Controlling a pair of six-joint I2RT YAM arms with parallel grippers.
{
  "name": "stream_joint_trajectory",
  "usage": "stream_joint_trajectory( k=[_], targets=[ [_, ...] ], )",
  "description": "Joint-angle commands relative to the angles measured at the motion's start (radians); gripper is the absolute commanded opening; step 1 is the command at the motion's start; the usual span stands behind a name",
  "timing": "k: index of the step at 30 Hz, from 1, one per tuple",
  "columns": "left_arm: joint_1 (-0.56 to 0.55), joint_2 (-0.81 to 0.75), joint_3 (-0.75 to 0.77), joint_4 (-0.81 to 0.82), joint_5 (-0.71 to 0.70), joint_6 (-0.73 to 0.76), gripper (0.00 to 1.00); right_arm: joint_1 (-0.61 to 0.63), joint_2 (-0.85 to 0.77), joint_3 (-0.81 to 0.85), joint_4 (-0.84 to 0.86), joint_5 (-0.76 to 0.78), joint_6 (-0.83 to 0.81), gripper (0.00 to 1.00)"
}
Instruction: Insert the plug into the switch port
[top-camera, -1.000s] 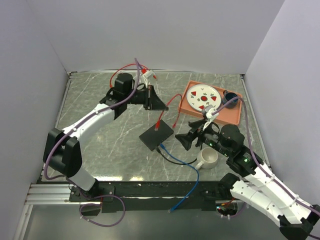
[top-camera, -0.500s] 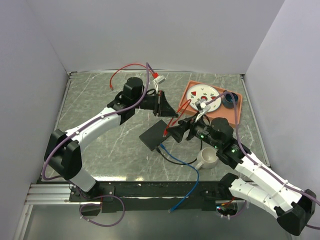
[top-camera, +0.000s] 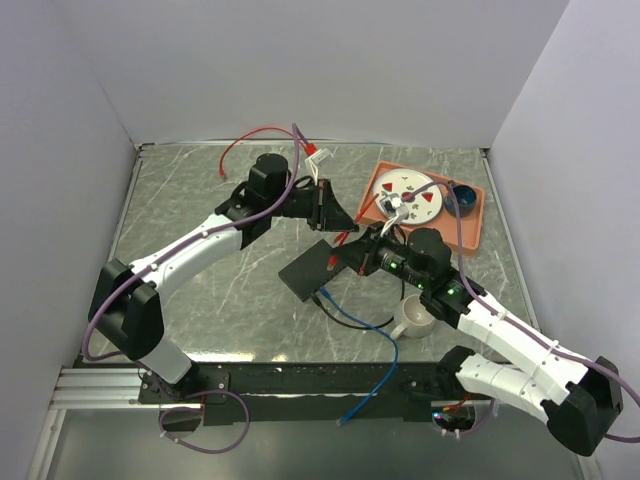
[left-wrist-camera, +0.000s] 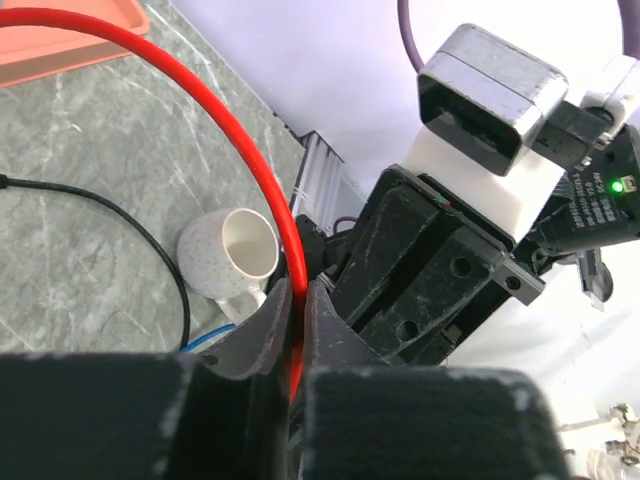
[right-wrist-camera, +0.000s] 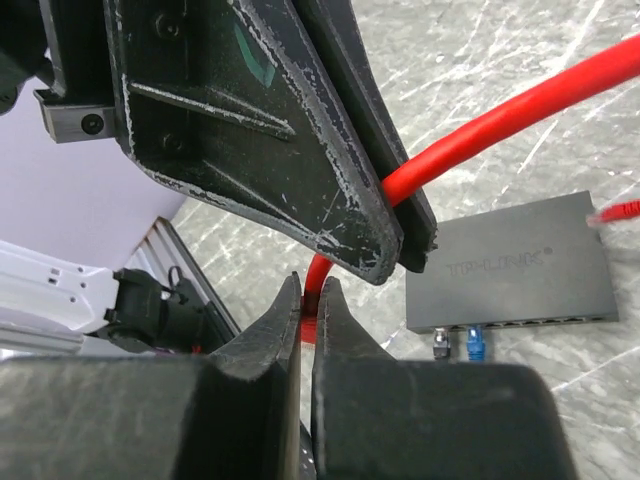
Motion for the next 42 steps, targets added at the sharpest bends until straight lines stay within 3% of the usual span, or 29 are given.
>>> stream_joint_trajectory(
  k=[1,3,4,6,7,9,13,18,23,25,26,29,37,42],
  targets=[
    [-0.001,-0.068,0.066,-0.039,-0.076,0.044,0.20,-0.005,-0.020,-0.005,0.065,0.020,0.009,0.00],
    [0.004,-0.085,0.074,-0.074,-0.166,0.061,0.31,-0.005,-0.051,-0.009,0.088,0.012,-0.013,0.00],
    [0.016,-0.111,0.076,-0.084,-0.199,0.069,0.51,-0.005,-0.063,-0.012,0.097,0.012,-0.037,0.00],
    [0.033,-0.149,0.048,-0.098,-0.260,0.064,0.71,-0.006,-0.107,-0.028,0.124,0.016,-0.062,0.00],
    [0.051,-0.198,0.033,-0.085,-0.312,0.055,0.90,-0.008,-0.124,-0.035,0.135,0.015,-0.088,0.00],
    [0.068,-0.249,-0.024,-0.043,-0.349,0.044,0.99,-0.011,-0.175,-0.057,0.158,0.010,-0.119,0.00],
    [0.097,-0.358,-0.096,0.045,-0.334,0.033,0.97,-0.014,-0.261,-0.094,0.201,-0.008,-0.195,0.00],
    [0.099,-0.410,-0.180,0.194,-0.199,0.014,0.97,-0.015,-0.379,-0.167,0.328,-0.074,-0.269,0.00],
    [0.065,-0.449,-0.251,0.356,-0.107,-0.023,0.97,-0.018,-0.485,-0.305,0.652,-0.143,-0.306,0.00],
    [0.024,-0.455,-0.242,0.349,-0.093,0.012,0.99,-0.018,-0.500,-0.363,0.800,-0.143,-0.309,0.00],
    [0.008,-0.456,-0.236,0.343,-0.092,0.024,0.99,-0.018,-0.505,-0.420,0.951,-0.131,-0.308,0.00],
    [-0.050,-0.461,-0.213,0.337,-0.070,0.059,0.99,-0.018,-0.499,-0.485,1.113,-0.088,-0.282,0.00],
    [-0.159,-0.418,-0.147,0.185,-0.050,0.178,0.96,-0.017,-0.421,-0.554,1.451,-0.059,-0.176,0.00],
    [-0.191,-0.423,-0.168,0.223,-0.075,0.172,0.95,-0.018,-0.392,-0.539,1.536,-0.118,-0.136,0.00]
  ],
)
